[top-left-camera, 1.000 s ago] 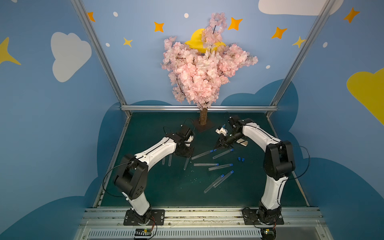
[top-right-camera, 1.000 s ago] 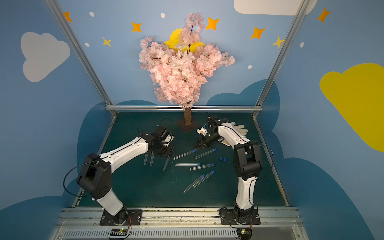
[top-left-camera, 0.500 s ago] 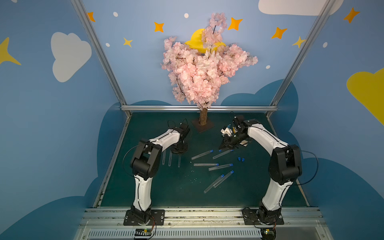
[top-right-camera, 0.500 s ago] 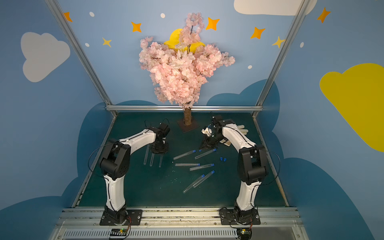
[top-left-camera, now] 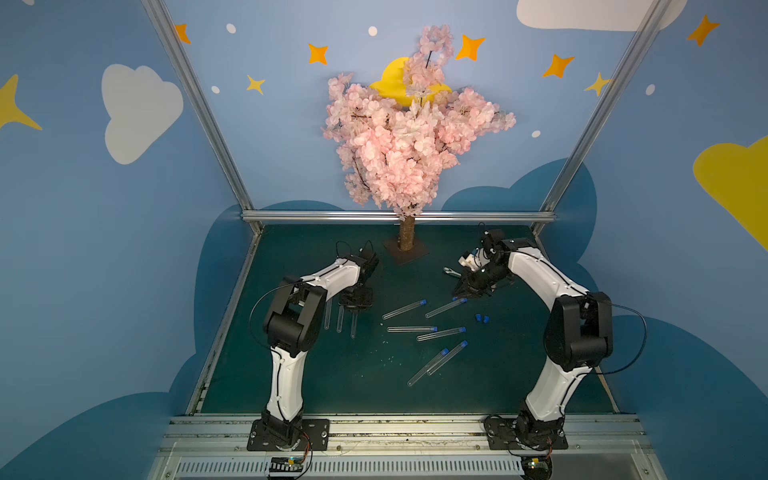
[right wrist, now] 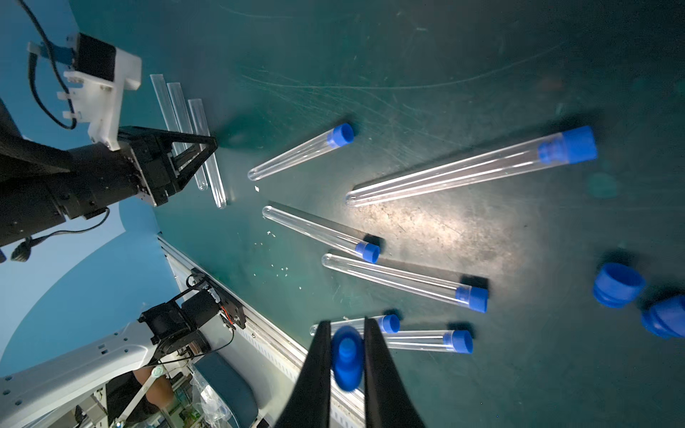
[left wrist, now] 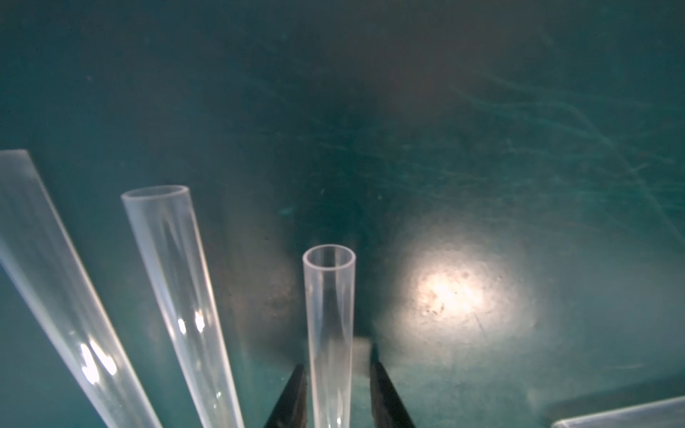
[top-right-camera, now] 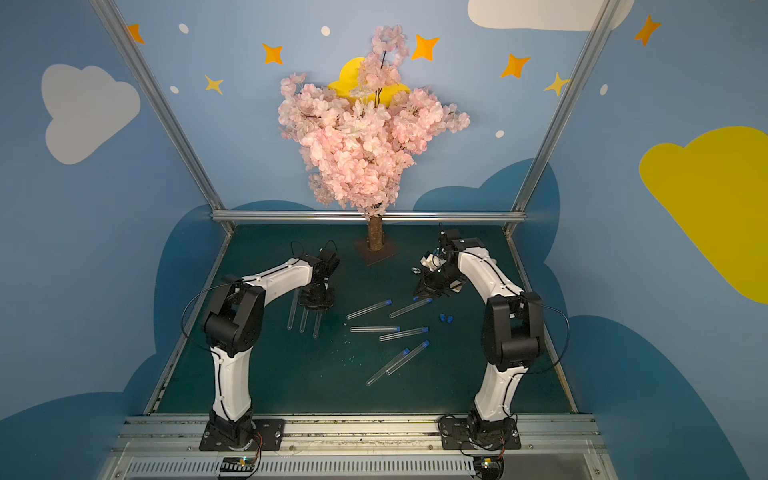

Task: Remove stoppers from test tubes
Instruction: Place the test tube at the center of the board, then place the stopper at the center of the board.

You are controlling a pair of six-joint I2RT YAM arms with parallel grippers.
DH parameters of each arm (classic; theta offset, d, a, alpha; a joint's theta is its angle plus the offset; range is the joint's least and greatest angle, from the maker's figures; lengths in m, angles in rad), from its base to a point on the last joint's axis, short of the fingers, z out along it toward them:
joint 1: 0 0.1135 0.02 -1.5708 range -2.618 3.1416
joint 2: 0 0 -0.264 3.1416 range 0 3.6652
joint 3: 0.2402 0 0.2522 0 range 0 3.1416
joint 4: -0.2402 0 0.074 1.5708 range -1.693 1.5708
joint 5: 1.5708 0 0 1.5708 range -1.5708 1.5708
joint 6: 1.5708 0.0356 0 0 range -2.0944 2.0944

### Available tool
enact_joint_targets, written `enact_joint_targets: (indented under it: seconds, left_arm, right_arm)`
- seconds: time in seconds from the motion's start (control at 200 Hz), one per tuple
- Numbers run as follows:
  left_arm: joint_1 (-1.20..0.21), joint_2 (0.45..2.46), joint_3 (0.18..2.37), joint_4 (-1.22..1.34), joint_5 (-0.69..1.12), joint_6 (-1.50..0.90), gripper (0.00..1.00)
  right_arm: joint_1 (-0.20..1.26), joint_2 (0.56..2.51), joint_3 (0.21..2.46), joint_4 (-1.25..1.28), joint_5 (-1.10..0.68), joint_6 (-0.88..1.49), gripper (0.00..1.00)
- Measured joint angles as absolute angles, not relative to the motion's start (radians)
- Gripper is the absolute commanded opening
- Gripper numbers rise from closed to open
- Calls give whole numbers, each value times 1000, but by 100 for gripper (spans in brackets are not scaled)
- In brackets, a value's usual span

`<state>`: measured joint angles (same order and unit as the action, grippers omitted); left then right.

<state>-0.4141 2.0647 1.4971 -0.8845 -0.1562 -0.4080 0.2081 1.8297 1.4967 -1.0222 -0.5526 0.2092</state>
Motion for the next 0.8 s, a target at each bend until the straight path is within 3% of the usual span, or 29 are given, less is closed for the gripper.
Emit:
enact_joint_targets:
  seconds: [0.305,0.796]
  left_arm:
    - [-413,2052,1510,-889,-152,-373,55]
    - [-497,1873,1465,-818,-76,-253,67]
  right_arm:
    - [108,1785,1473,-1074,-447,232,0]
    - [-159,1766,1267,-1082,-313,283,0]
